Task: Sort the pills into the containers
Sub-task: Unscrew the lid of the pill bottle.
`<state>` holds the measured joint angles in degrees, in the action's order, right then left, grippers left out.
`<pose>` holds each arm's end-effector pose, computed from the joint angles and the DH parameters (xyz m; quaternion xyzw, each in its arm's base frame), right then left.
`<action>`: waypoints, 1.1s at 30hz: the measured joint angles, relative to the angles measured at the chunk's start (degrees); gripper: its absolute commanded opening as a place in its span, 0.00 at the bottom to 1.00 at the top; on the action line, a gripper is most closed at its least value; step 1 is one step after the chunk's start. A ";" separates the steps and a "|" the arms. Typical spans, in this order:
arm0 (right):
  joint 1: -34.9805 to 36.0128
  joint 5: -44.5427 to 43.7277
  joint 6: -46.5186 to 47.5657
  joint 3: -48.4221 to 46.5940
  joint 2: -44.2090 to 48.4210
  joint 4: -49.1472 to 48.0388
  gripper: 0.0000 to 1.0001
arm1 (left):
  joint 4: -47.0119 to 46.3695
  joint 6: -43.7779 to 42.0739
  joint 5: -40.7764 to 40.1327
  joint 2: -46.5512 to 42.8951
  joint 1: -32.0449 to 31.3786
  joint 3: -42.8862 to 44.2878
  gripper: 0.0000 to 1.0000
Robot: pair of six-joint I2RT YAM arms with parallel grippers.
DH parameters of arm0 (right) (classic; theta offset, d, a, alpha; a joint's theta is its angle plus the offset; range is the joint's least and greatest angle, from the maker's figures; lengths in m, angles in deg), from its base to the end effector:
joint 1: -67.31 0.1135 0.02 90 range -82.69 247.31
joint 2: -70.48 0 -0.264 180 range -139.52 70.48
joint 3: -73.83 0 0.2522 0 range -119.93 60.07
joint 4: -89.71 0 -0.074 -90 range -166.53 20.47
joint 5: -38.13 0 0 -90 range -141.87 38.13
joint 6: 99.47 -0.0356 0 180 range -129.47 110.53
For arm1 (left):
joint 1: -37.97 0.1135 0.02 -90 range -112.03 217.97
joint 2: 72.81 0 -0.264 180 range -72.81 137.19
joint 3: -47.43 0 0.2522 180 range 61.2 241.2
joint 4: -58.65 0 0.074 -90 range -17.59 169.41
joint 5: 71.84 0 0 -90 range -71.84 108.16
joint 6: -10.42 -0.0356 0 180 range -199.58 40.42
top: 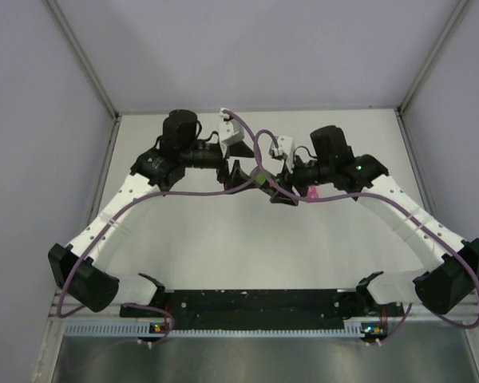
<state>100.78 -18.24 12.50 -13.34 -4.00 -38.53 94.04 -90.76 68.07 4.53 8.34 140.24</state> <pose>0.2192 0.1686 0.3580 -0.5121 0.7072 0.3011 0.3833 0.2441 -0.1702 0.4053 0.4858 0.6113 -0.4244 0.4584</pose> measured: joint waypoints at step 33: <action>0.04 1.25 2.91 -1.75 0.66 3.87 0.00 | -9.29 8.59 4.33 -0.26 -0.48 -6.86 0.00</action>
<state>100.83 -16.99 15.41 -15.08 -3.34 -34.66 84.75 -82.17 72.40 4.27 7.86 133.38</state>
